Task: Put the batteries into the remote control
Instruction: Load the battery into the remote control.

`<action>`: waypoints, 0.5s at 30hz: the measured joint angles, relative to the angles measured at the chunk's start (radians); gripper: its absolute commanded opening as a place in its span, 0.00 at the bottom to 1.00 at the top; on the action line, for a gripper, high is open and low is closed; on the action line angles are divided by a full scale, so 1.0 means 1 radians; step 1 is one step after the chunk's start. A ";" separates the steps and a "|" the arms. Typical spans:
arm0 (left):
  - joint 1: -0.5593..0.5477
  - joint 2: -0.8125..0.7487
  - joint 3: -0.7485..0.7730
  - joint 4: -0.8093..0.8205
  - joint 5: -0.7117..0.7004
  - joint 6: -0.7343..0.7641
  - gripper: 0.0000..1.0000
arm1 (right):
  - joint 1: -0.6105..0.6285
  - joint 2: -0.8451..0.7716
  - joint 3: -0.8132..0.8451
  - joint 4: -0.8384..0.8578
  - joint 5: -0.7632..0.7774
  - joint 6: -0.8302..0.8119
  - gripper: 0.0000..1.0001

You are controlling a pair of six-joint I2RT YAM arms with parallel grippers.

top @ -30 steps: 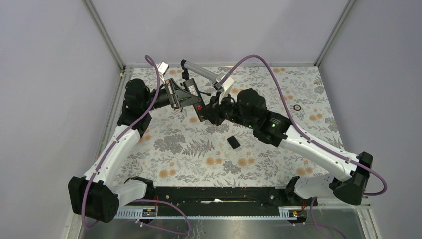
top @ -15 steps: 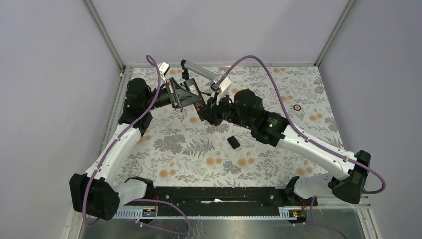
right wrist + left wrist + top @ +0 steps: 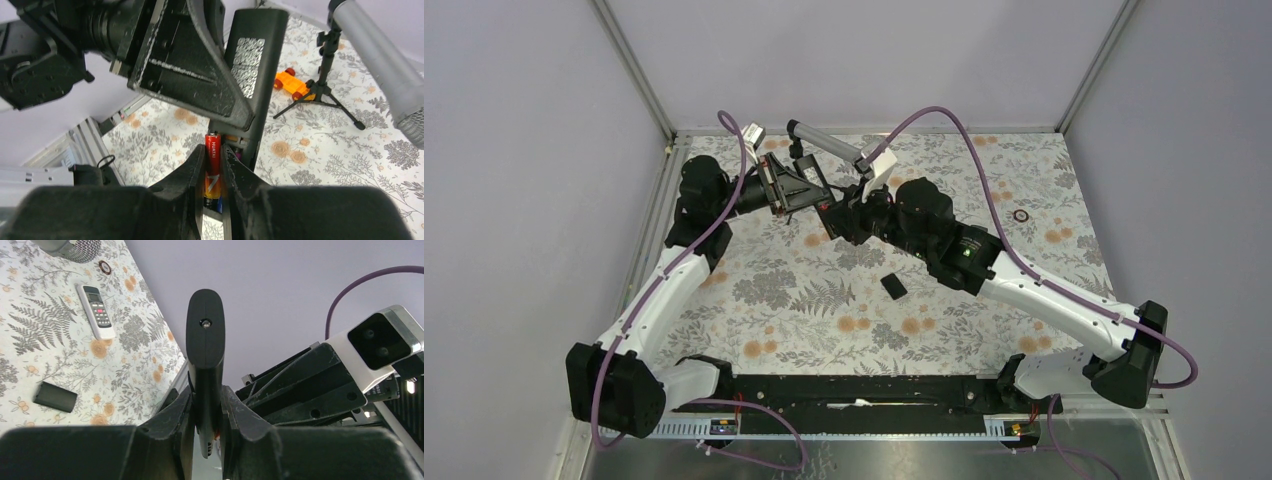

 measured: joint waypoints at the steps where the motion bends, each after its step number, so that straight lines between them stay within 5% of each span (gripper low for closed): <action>1: 0.000 0.001 -0.001 0.006 0.000 -0.012 0.00 | 0.000 0.000 -0.001 0.013 0.010 0.005 0.14; 15: 0.003 0.002 -0.069 0.182 -0.062 -0.232 0.00 | 0.000 0.001 -0.031 0.129 0.077 0.053 0.19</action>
